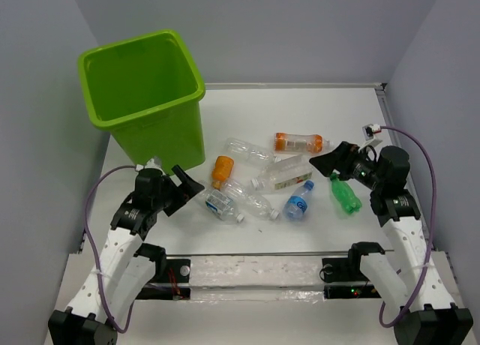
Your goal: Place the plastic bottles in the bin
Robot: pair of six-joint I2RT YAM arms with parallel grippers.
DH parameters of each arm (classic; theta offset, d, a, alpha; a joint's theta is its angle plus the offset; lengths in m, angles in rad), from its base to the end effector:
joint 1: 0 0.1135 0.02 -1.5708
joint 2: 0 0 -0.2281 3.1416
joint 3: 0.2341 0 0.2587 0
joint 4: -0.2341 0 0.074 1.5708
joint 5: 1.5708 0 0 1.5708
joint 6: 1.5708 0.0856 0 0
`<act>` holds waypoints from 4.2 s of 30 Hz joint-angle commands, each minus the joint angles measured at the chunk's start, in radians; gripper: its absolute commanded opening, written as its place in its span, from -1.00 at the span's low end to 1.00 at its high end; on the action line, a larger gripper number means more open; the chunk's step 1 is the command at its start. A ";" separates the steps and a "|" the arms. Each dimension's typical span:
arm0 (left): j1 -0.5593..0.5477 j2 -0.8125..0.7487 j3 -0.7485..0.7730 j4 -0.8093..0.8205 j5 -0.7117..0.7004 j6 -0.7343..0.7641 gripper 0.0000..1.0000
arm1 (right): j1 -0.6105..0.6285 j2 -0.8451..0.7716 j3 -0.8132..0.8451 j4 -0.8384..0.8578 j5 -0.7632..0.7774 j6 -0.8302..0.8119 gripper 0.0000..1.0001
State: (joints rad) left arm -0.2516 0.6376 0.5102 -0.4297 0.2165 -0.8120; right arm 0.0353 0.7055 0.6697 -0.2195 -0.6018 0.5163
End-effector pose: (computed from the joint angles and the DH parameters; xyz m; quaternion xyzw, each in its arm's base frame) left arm 0.2160 -0.0745 0.1935 -0.1900 0.8498 -0.3261 0.3680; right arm 0.2380 0.0569 0.2759 0.0041 0.7772 0.3847 0.4979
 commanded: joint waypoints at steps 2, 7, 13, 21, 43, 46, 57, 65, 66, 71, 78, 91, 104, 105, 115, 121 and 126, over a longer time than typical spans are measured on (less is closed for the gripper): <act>-0.005 0.031 -0.005 -0.092 -0.089 -0.050 0.98 | 0.038 0.026 0.015 0.031 0.013 -0.006 0.97; -0.034 0.095 -0.085 0.049 -0.104 -0.139 0.98 | 0.170 0.087 -0.009 0.072 0.071 -0.004 0.98; -0.106 0.181 -0.041 0.112 -0.195 -0.190 0.98 | 0.420 0.218 0.028 0.071 0.276 -0.053 0.99; -0.193 0.250 -0.004 0.147 -0.316 -0.230 0.98 | 0.670 0.393 0.111 0.039 0.461 -0.145 0.99; -0.262 0.468 0.051 0.186 -0.468 -0.257 0.98 | 0.865 0.748 0.344 -0.027 0.596 -0.329 0.99; -0.264 0.478 0.034 0.193 -0.468 -0.260 0.97 | 0.874 0.818 0.384 -0.046 0.637 -0.351 0.99; -0.265 0.444 0.002 0.197 -0.502 -0.188 0.36 | 0.913 1.011 0.548 -0.104 0.688 -0.426 0.88; -0.265 0.277 0.008 0.030 -0.526 -0.107 0.14 | 0.931 1.140 0.648 -0.135 0.705 -0.457 0.93; -0.268 0.257 0.011 0.014 -0.523 -0.110 0.14 | 0.931 1.149 0.656 -0.136 0.706 -0.458 0.93; -0.298 0.136 0.086 -0.067 -0.465 -0.062 0.09 | 0.959 1.196 0.705 -0.136 0.727 -0.456 0.80; -0.301 0.056 0.377 -0.260 -0.491 0.076 0.08 | 0.968 1.215 0.714 -0.136 0.783 -0.443 0.41; -0.302 0.138 0.999 -0.017 -0.621 0.299 -0.03 | 0.977 0.858 0.587 -0.067 0.712 -0.349 -0.24; -0.290 0.675 1.384 0.660 -1.317 1.082 -0.02 | 0.986 0.572 0.550 0.003 0.510 -0.288 -0.37; -0.287 0.701 1.389 0.734 -1.338 1.162 -0.02 | 0.986 0.553 0.556 0.003 0.502 -0.286 -0.37; -0.250 0.875 1.384 0.988 -1.441 1.369 0.98 | 0.986 0.534 0.784 0.008 0.514 -0.358 -0.45; -0.279 0.768 1.613 0.263 -1.150 0.808 0.98 | 0.986 0.670 1.083 0.023 0.648 -0.467 -0.52; -0.281 0.530 1.480 0.051 -0.805 0.545 0.98 | 0.986 0.825 1.326 0.032 0.655 -0.486 -0.52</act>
State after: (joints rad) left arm -0.5350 1.4185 2.0342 -0.1356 -0.8814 0.0399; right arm 1.0161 1.4445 1.8450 -0.2253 0.0097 0.0822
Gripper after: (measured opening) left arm 0.989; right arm 0.577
